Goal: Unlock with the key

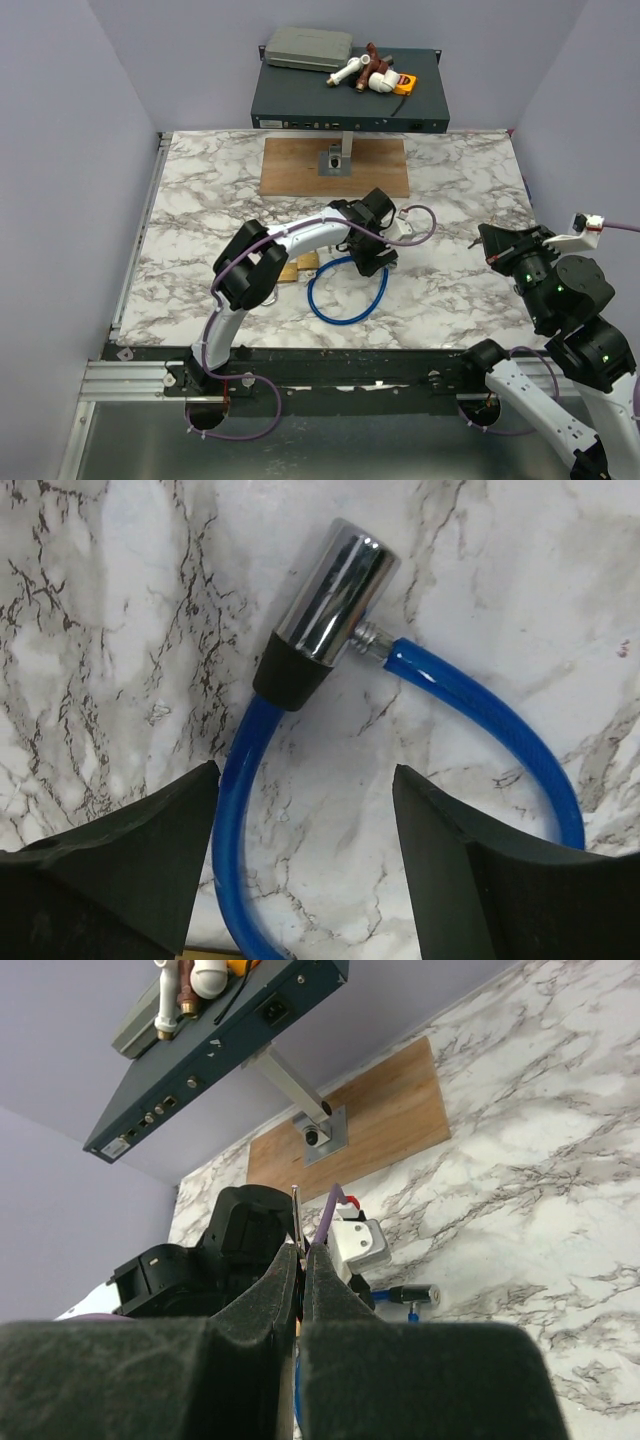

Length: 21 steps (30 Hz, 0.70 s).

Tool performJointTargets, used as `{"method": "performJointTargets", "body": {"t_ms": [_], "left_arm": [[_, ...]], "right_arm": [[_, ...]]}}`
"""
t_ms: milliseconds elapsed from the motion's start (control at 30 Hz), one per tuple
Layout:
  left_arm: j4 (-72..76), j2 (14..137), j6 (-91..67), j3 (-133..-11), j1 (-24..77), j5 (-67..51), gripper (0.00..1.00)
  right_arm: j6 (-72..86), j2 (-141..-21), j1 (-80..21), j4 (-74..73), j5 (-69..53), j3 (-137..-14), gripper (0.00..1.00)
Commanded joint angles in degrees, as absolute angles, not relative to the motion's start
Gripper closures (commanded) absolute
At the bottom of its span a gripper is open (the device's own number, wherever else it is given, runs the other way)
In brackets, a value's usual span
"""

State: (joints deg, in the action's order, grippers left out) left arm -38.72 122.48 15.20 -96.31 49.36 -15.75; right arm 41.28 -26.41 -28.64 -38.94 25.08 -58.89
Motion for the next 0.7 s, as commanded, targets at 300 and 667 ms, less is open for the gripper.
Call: {"method": "performJointTargets", "body": {"t_ms": [300,667], "left_arm": [[-36.62,122.15,17.88,-96.04,50.27,-10.32,0.37],[-31.65,120.10,23.78,-84.18,55.21,-10.86,0.73]], "right_arm": [[39.90,-25.63,-28.48,-38.01,25.20,-59.30,0.99],[39.72,-25.39,-28.48,-38.77,26.17,-59.67,0.99]]}}
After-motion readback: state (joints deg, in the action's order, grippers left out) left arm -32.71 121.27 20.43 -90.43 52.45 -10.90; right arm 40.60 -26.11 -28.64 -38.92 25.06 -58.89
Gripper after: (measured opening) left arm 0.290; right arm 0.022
